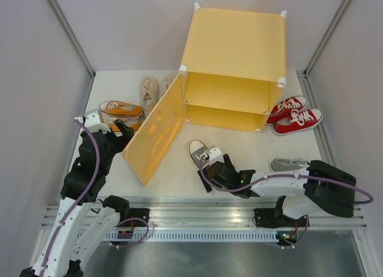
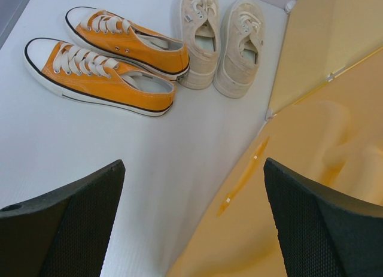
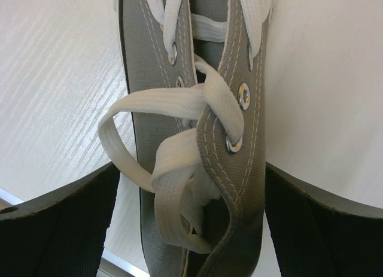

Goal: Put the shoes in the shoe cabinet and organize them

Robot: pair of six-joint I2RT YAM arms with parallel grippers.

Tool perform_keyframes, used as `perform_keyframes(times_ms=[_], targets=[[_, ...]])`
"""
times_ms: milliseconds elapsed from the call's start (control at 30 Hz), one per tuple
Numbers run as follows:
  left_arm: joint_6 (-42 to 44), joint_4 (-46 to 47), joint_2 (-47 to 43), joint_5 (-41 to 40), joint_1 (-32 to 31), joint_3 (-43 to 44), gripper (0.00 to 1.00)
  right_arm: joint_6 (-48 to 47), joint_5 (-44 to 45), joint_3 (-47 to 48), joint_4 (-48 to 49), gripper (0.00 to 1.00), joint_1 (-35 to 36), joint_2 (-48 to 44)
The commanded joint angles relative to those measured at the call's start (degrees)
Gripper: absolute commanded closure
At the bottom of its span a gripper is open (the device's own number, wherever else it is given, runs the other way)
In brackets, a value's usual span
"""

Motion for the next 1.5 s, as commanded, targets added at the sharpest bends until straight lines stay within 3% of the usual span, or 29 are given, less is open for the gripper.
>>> perform_keyframes(times_ms=[0,133,267,333,367,500,533,567,767,1100,1333,1467], targets=[[1.86,2.26,0.34,0.98,-0.22,-0.13,0.01,1.75,2.25,-2.55,5.26,0.02,0.65,-0.91],[1.86,2.17,0.33,1.07,-0.22,-0.13,0.01,4.12,4.53,-3.78,6.05,0.04,1.79,0.32],[1.95,2.26,0.42,1.15,-0.22,-0.13,0.01,5.09,5.15,-4.40,6.75,0.17,2.32,0.50],[1.86,2.26,0.42,1.15,-0.22,-0.13,0.01,5.09,5.15,-4.14,6.76,0.27,2.49,0.32],[1.95,2.26,0.34,1.07,-0.22,-0.13,0.01,5.18,5.06,-3.96,6.41,0.40,2.41,0.41],[1.95,2.26,0.42,1.15,-0.22,-0.13,0.01,4.91,4.54,-2.65,5.79,0.52,2.49,0.93],[1.95,2.26,0.42,1.07,-0.22,-0.13,0.01,4.91,4.36,-2.47,5.70,0.58,2.49,1.28],[1.95,2.26,0.42,1.07,-0.22,-0.13,0.01,4.91,4.36,-2.12,5.53,0.72,2.49,1.72],[1.95,2.26,0.51,1.24,-0.22,-0.13,0.01,6.49,4.71,0.60,2.11,0.99,2.58,-1.07],[1.86,2.26,0.07,1.42,-0.30,-0.13,0.01,7.72,7.08,3.07,0.08,0.99,2.58,-15.66],[1.77,2.26,-0.02,1.68,-0.22,-0.13,0.01,6.33,15.06,7.19,-1.68,0.99,2.49,-17.78],[1.77,2.26,0.07,1.59,-0.22,-0.13,0.01,3.77,19.30,14.73,-1.68,0.99,-0.21,-15.51]])
